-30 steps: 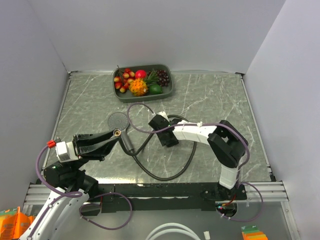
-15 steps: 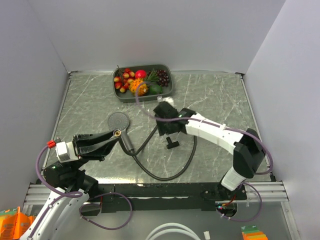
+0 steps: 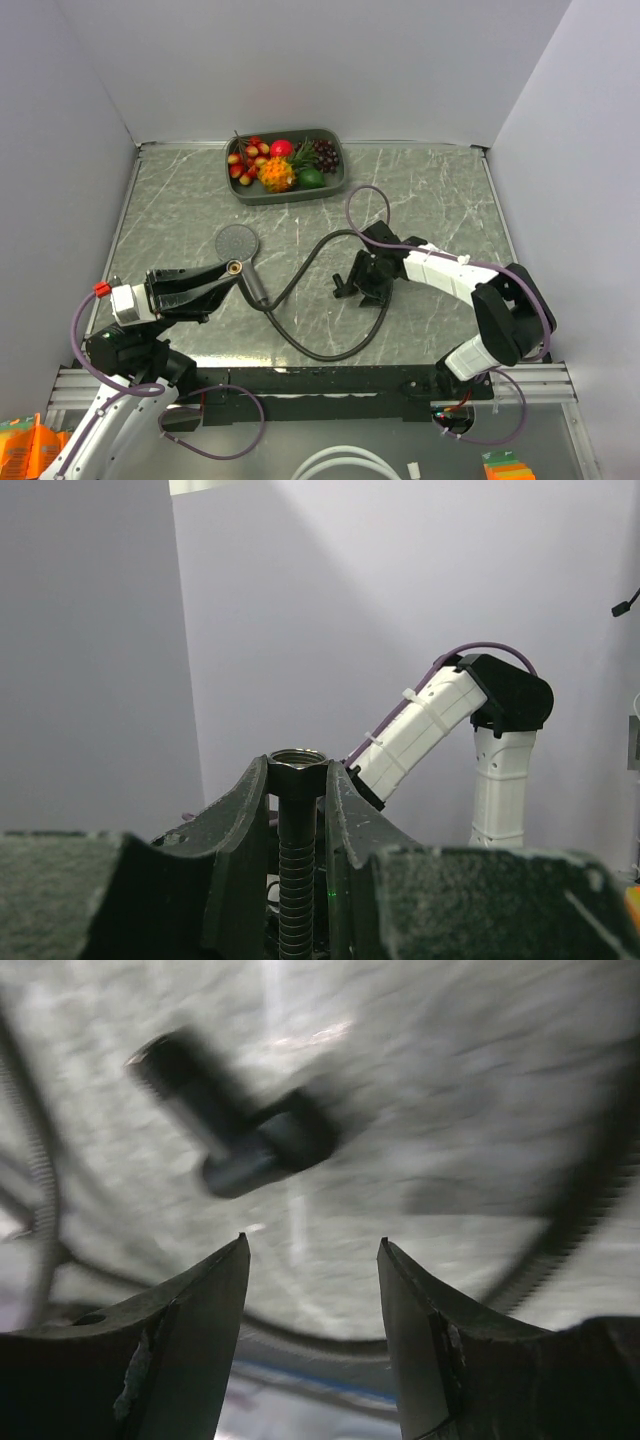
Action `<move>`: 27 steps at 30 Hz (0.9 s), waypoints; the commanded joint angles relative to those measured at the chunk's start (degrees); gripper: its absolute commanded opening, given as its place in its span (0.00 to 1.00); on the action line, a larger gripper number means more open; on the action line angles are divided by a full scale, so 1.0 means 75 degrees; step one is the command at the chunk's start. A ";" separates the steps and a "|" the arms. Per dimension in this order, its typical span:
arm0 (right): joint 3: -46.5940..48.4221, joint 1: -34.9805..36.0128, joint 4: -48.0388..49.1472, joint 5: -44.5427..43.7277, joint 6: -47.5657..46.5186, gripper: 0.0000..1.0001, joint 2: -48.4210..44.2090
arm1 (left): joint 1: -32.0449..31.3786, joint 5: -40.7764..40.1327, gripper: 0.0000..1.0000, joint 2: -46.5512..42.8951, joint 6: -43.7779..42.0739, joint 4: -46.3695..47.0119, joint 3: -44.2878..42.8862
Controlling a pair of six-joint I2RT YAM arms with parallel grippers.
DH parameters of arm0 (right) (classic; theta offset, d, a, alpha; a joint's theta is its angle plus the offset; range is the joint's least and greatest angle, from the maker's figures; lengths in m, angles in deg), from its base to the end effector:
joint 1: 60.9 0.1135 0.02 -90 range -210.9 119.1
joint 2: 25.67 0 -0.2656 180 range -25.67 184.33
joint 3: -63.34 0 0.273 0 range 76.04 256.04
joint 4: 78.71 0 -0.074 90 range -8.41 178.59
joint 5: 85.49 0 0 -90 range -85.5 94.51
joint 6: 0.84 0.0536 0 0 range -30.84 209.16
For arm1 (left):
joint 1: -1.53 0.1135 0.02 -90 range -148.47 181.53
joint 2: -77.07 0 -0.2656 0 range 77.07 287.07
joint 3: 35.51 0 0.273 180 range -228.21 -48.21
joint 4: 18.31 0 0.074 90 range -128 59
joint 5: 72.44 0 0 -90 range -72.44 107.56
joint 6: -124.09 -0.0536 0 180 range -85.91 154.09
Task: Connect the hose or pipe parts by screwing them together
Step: Pick up the adaptor from the center of the board.
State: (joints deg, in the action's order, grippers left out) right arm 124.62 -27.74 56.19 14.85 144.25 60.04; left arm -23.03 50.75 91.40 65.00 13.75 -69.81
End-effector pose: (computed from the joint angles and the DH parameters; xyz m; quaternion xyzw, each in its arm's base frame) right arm 0.2400 0.1683 0.1467 0.1707 0.9652 0.1869 0.0653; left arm 0.0718 -0.0651 0.3662 0.2524 0.3262 -0.5040 0.7589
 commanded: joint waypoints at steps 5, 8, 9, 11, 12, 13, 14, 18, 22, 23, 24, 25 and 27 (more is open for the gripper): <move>-0.0617 -0.0391 0.2268 0.1725 0.2354 0.61 0.0150 | 0.0052 0.0122 0.01 -0.0094 0.0155 0.0373 -0.0307; -0.0887 -0.0520 0.2621 0.1843 0.2918 0.61 0.0360 | 0.0052 0.0122 0.01 -0.0094 0.0144 0.0373 -0.0330; -0.0968 -0.0555 0.2644 0.1796 0.3001 0.61 0.0419 | 0.0052 0.0122 0.01 -0.0105 0.0143 0.0373 -0.0330; -0.1062 -0.0614 0.2832 0.1819 0.3293 0.60 0.0548 | 0.0052 0.0110 0.01 -0.0117 0.0167 0.0373 -0.0318; -0.1098 -0.0625 0.2844 0.1819 0.3342 0.60 0.0595 | 0.0052 0.0110 0.01 -0.0129 0.0167 0.0361 -0.0307; -0.1110 -0.0649 0.2809 0.1703 0.3389 0.59 0.0618 | 0.0052 0.0121 0.01 -0.0129 0.0167 0.0361 -0.0307; -0.1121 -0.0719 0.2774 0.1633 0.3482 0.59 0.0607 | 0.0052 0.0110 0.01 -0.0141 0.0178 0.0350 -0.0307; -0.1413 -0.1023 0.3007 0.1479 0.3740 0.59 0.0513 | 0.0052 0.0133 0.01 -0.0141 0.0214 0.0326 -0.0318; -0.1297 -0.1188 0.2739 0.1374 0.3694 0.58 0.0571 | 0.0052 0.0168 0.01 -0.0129 0.0237 0.0373 -0.0330; -0.1274 -0.1223 0.2692 0.1304 0.3694 0.58 0.0583 | 0.0040 0.0168 0.01 -0.0129 0.0249 0.0373 -0.0330; -0.1262 -0.1270 0.2633 0.1280 0.3659 0.58 0.0595 | 0.0051 0.0180 0.01 -0.0129 0.0249 0.0361 -0.0330; -0.1204 -0.1293 0.2552 0.1245 0.3647 0.58 0.0653 | 0.0052 0.0180 0.01 -0.0141 0.0249 0.0373 -0.0342; -0.1029 -0.1293 0.2364 0.1164 0.3495 0.58 0.0735 | 0.0052 0.0169 0.01 -0.0164 0.0237 0.0361 -0.0354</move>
State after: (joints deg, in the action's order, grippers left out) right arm 115.04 -36.67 76.76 26.55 170.30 64.02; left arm -23.03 51.36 91.01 65.42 14.03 -69.84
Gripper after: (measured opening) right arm 0.582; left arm 0.250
